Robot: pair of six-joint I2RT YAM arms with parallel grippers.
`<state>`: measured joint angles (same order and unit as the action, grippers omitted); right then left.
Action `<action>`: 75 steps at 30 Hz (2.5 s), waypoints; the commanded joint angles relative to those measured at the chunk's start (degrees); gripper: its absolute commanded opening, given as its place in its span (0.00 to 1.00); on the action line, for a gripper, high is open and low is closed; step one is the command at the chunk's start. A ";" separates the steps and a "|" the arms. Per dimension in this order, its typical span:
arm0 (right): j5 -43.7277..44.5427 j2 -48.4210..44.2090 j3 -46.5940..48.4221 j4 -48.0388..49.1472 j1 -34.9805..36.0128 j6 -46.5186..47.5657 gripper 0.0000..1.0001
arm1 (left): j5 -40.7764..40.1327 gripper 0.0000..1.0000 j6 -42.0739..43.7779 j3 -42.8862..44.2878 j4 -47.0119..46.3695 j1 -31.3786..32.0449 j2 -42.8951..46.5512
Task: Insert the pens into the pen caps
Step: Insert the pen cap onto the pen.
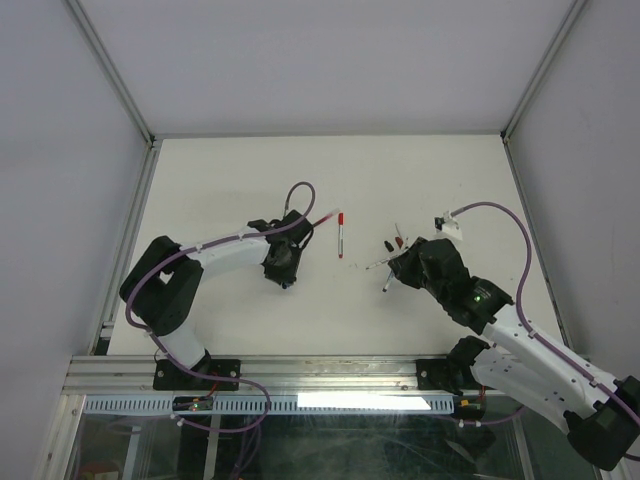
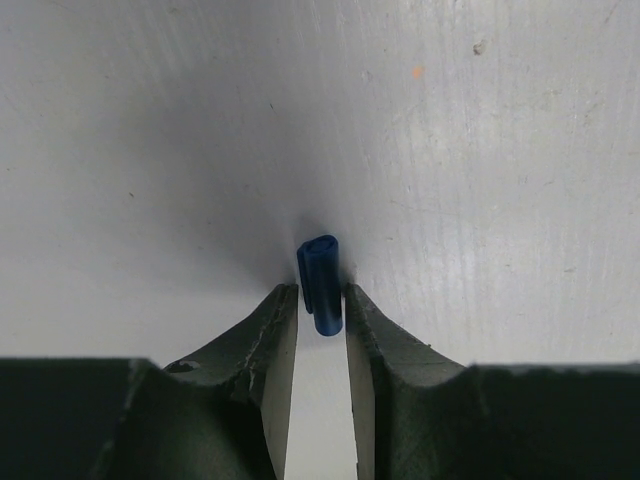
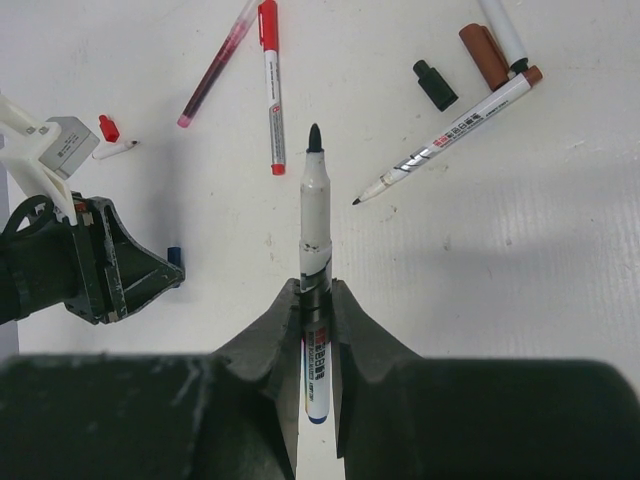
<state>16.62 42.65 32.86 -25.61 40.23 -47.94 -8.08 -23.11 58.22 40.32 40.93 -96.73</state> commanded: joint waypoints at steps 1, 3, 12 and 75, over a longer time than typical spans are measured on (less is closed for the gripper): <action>0.45 -1.49 0.30 1.58 -0.23 -0.08 0.00 | -0.85 0.25 -3.19 -0.92 2.07 1.69 -0.82; 0.41 -1.61 0.28 1.65 -0.24 -0.09 0.00 | -1.81 0.22 -3.16 -1.19 2.05 1.70 -0.98; 0.26 -1.34 0.77 1.29 -0.23 -0.01 0.00 | -5.47 0.22 -1.12 -0.62 1.10 1.54 -3.39; -34.90 9.58 4.06 35.51 8.40 20.53 0.00 | 30.72 0.00 -12.37 -13.36 -56.31 -5.25 35.36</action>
<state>-12.82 50.87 32.23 1.52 45.10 -30.94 19.00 -32.56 46.35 -5.93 35.90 -65.36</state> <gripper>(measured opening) 0.150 0.046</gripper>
